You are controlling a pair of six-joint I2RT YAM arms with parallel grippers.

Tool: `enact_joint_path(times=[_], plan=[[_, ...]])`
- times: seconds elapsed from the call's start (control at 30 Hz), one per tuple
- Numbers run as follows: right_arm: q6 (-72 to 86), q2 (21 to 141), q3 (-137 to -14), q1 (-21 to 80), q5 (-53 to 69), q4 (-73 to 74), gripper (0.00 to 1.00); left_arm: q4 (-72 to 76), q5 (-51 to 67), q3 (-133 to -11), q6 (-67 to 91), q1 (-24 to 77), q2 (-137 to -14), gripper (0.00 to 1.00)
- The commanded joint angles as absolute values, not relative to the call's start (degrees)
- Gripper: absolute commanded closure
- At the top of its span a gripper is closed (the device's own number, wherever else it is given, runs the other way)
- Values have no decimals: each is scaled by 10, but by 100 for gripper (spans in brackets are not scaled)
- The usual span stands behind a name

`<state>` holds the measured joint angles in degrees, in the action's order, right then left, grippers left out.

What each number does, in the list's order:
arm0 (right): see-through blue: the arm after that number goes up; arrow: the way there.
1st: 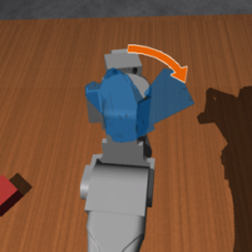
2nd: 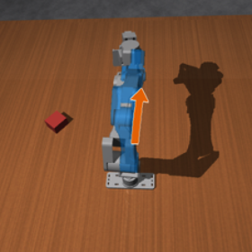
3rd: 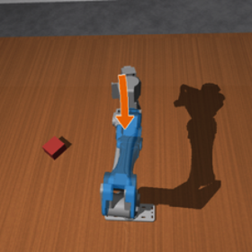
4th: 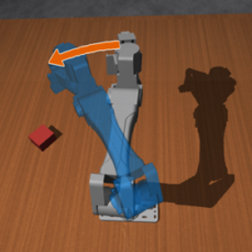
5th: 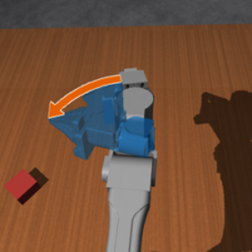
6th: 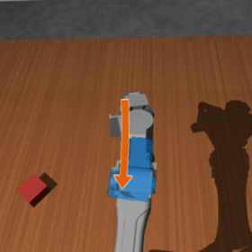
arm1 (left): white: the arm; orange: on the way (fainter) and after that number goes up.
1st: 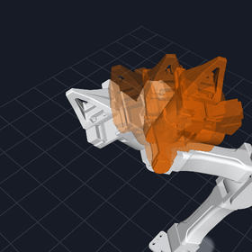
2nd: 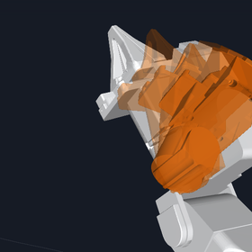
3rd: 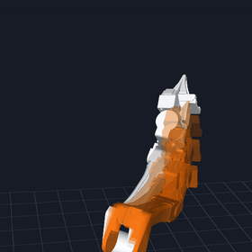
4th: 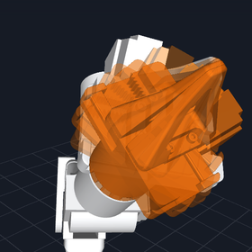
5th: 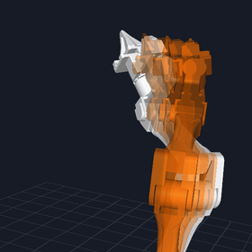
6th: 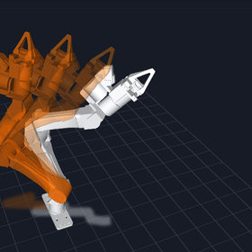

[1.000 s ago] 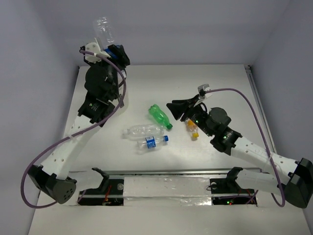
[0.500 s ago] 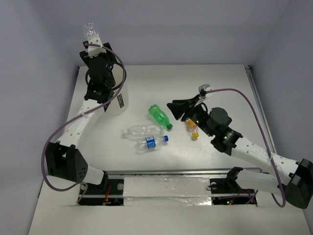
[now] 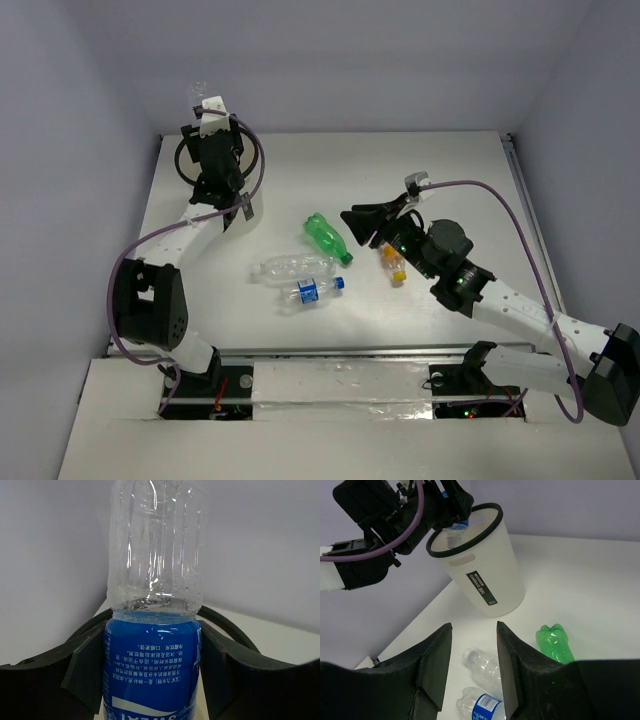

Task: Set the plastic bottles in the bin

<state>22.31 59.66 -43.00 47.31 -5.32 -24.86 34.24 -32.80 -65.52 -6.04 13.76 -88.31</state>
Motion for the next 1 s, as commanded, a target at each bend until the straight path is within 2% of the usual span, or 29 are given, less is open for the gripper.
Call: enact_joint_path(times=[0.0, 0.23, 0.33, 0.43, 0.63, 0.73, 0.77, 0.83, 0.87, 0.93, 0.97], plan=[[223, 595, -432, 471, -49, -270, 53, 407, -333, -647, -63, 135, -868, 55], [227, 596, -432, 471, -49, -267, 53, 418, -345, -615, -61, 135, -848, 44], [230, 594, -431, 471, -49, -265, 53, 426, -344, -597, -58, 135, -834, 32], [235, 591, -429, 471, -51, -264, 53, 422, -343, -589, -56, 135, -821, 25], [237, 594, -432, 471, -53, -240, 53, 408, -325, -577, -34, 135, -772, 17], [241, 600, -434, 471, -49, -227, 57, 392, -314, -585, -15, 135, -741, 17], [243, 603, -436, 471, -48, -218, 63, 373, -311, -589, -10, 135, -734, 19], [243, 612, -438, 471, -42, -210, 70, 353, -297, -597, 23, 135, -705, 22], [246, 616, -438, 471, -40, -203, 78, 328, -288, -598, 37, 135, -694, 27], [248, 634, -440, 471, -39, -195, 85, 299, -245, -598, 72, 135, -658, 34], [246, 644, -445, 471, -38, -181, 87, 262, -225, -599, 112, 141, -647, 43]])
